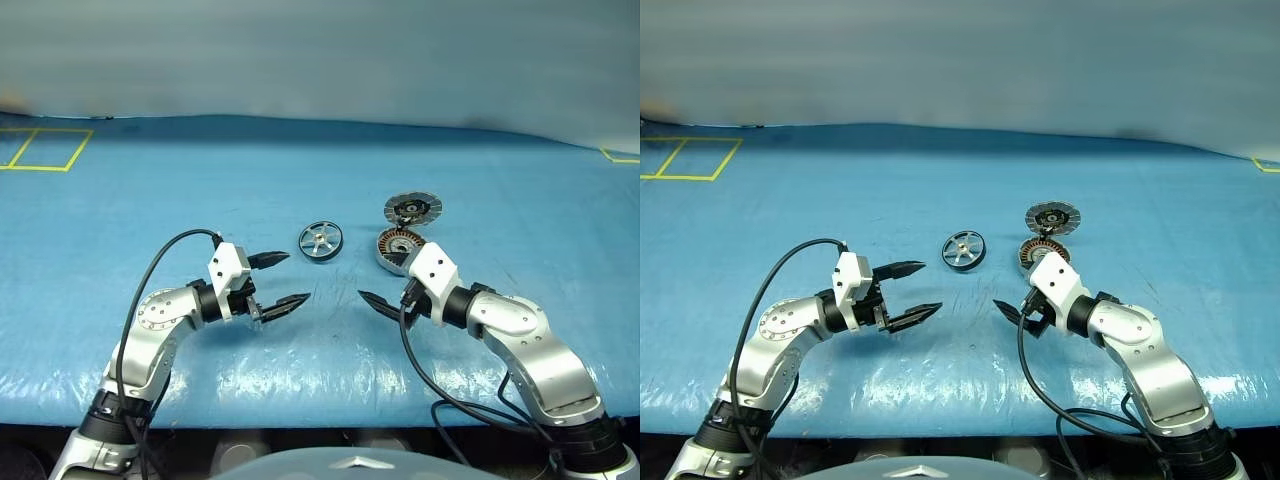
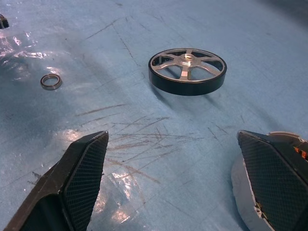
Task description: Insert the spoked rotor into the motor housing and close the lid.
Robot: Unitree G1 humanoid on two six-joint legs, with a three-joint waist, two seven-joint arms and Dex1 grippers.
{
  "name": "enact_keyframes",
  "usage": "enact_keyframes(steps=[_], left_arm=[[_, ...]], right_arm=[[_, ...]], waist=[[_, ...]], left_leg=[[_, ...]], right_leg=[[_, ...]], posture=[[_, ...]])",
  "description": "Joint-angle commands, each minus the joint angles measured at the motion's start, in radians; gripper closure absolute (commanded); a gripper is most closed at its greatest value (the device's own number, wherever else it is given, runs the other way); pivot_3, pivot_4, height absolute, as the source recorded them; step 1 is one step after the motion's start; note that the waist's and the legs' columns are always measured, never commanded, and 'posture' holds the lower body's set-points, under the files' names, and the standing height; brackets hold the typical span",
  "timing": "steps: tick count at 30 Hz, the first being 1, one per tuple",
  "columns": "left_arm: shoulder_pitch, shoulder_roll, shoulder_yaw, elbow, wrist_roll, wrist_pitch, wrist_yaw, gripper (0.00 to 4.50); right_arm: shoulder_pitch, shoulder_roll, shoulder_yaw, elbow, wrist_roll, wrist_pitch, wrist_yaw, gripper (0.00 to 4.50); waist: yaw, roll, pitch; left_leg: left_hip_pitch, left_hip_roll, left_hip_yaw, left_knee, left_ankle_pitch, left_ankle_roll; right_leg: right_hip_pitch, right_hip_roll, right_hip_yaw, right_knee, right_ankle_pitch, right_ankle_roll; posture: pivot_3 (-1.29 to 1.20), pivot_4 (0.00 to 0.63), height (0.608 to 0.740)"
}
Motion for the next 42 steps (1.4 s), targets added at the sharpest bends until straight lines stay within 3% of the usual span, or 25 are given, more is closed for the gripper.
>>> enact_keyframes(steps=[1,16,27,42], left_arm=[[-0.001,0.013,0.017,-0.022,-0.001,-0.009,-0.008,0.07],[0.024,0.026,0.038,-0.035,0.021,-0.027,0.026,0.07],[0.018,0.014,0.039,-0.027,0.020,-0.036,0.035,0.07],[0.063,0.000,0.036,-0.045,0.039,-0.048,0.064,0.07]], right_arm=[[-0.030,0.008,0.003,0.008,-0.004,-0.048,-0.001,0.00],[-0.061,0.018,0.015,0.070,-0.023,-0.105,-0.008,0.00],[-0.086,-0.039,-0.021,0.109,-0.042,-0.097,0.005,0.00],[-0.248,-0.127,0.064,0.357,-0.106,-0.074,0.119,0.00]], waist=[[0.000,0.000,0.000],[0.002,0.000,0.000],[0.002,0.000,0.000],[0.001,0.001,0.001]], left_leg=[[0.000,0.000,0.000,0.000,0.000,0.000],[0.000,0.000,-0.002,0.000,0.000,0.000],[0.000,0.000,-0.002,0.000,0.000,0.000],[0.000,0.000,-0.002,0.000,0.000,0.000]], right_leg=[[0.000,0.000,0.000,0.000,0.000,0.000],[0.000,0.000,-0.002,0.000,0.000,0.000],[0.000,0.000,-0.002,0.000,0.000,0.000],[0.001,-0.001,-0.003,0.000,0.001,0.002]], posture=[[0.00,0.150,0.740],[0.00,0.150,0.740],[0.00,0.150,0.740],[0.00,0.150,0.740]])
